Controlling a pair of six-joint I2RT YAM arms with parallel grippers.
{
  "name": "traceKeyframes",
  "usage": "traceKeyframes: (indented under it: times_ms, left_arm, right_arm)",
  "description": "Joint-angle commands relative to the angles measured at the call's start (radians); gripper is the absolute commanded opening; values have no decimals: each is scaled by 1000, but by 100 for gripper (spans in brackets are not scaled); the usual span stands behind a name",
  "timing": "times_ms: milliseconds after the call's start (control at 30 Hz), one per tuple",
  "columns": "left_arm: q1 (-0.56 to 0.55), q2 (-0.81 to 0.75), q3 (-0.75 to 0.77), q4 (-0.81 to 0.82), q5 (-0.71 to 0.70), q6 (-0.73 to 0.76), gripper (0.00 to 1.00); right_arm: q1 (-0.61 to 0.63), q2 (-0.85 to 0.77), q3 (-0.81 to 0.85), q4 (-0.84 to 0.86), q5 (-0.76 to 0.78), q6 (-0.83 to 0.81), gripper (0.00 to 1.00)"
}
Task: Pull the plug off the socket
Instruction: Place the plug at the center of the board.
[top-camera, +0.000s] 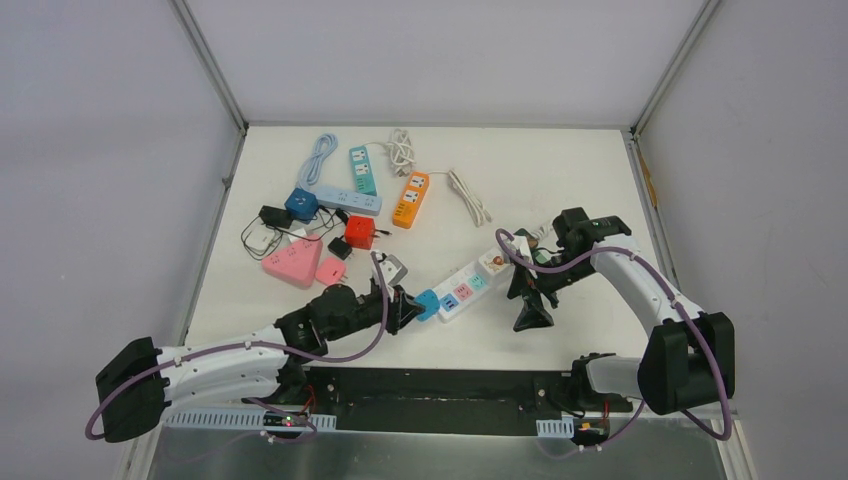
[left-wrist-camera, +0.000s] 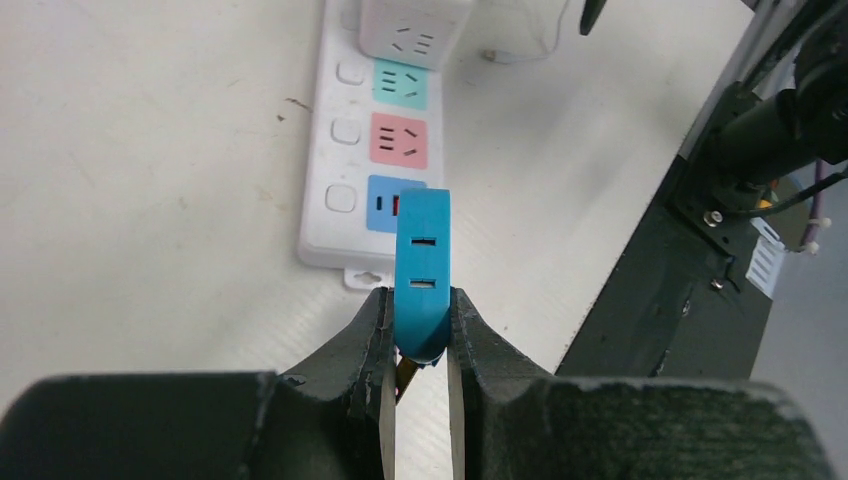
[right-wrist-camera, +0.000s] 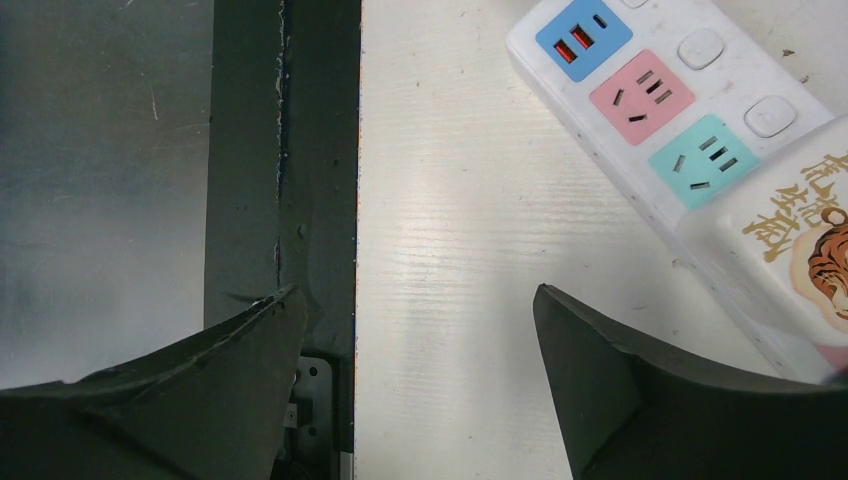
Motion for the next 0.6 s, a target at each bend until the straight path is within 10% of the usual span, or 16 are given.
traceKeyframes:
  times_ms: [0,567]
  left_arm:
    - [20,-41,-15,-33,-112,-19,0]
    - [193,-7,-43,-45,-37,-110,0]
  right_arm:
    - [1,-20,7,8,-12,-30,87]
    - [2,-19,6,9,-9,-30,94]
